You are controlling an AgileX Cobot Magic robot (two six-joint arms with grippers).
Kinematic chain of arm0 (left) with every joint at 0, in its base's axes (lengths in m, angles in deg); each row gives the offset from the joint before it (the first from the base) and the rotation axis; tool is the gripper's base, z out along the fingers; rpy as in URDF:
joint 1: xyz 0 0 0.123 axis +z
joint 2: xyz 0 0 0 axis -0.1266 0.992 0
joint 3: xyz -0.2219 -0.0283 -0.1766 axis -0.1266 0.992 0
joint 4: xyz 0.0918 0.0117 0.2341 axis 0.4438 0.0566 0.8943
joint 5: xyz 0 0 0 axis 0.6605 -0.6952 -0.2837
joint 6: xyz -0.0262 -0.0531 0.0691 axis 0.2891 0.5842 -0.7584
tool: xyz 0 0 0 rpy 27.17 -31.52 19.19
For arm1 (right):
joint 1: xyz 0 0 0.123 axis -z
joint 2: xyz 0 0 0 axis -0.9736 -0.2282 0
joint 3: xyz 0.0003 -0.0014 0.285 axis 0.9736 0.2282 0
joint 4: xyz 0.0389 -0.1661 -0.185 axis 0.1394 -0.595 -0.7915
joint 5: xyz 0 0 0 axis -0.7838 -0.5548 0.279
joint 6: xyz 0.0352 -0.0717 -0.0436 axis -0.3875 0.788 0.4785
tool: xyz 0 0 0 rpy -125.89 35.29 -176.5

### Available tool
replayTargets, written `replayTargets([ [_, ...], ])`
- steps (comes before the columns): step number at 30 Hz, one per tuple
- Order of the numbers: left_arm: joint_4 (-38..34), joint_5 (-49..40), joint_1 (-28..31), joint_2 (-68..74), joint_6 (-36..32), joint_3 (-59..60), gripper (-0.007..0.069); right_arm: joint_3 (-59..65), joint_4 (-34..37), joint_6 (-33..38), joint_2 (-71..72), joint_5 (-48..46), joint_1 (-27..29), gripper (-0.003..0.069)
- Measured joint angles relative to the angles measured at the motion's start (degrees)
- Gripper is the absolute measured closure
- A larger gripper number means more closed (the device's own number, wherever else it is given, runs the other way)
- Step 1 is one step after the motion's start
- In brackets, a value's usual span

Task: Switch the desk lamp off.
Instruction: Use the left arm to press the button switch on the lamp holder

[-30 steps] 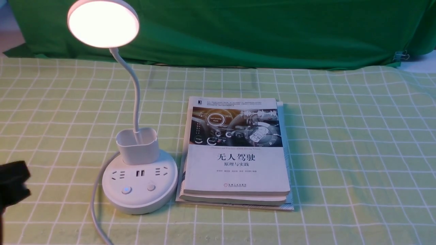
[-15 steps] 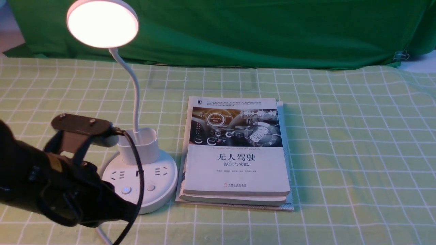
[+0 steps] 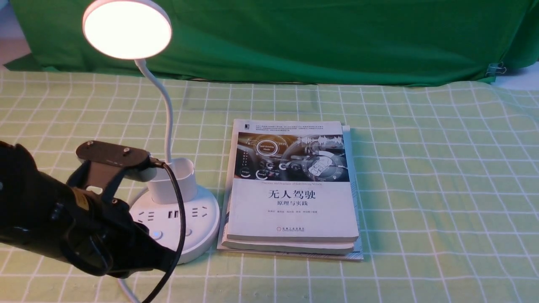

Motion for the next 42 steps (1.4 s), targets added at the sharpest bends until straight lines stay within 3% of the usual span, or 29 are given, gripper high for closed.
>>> replayTargets([
  [11,4.9,-7.1,-0.1,8.2,1.4,-9.1,0.0623,0.0,0.0,0.0,0.0,0.0,0.0,0.0421],
  [25,5.7,-8.0,-0.1,27.6,1.7,-22.1,0.0623,0.0,0.0,0.0,0.0,0.0,0.0,0.0421],
  [42,6.3,-7.3,-0.8,33.7,2.4,-24.1,0.0623,0.0,0.0,0.0,0.0,0.0,0.0,0.0421],
])
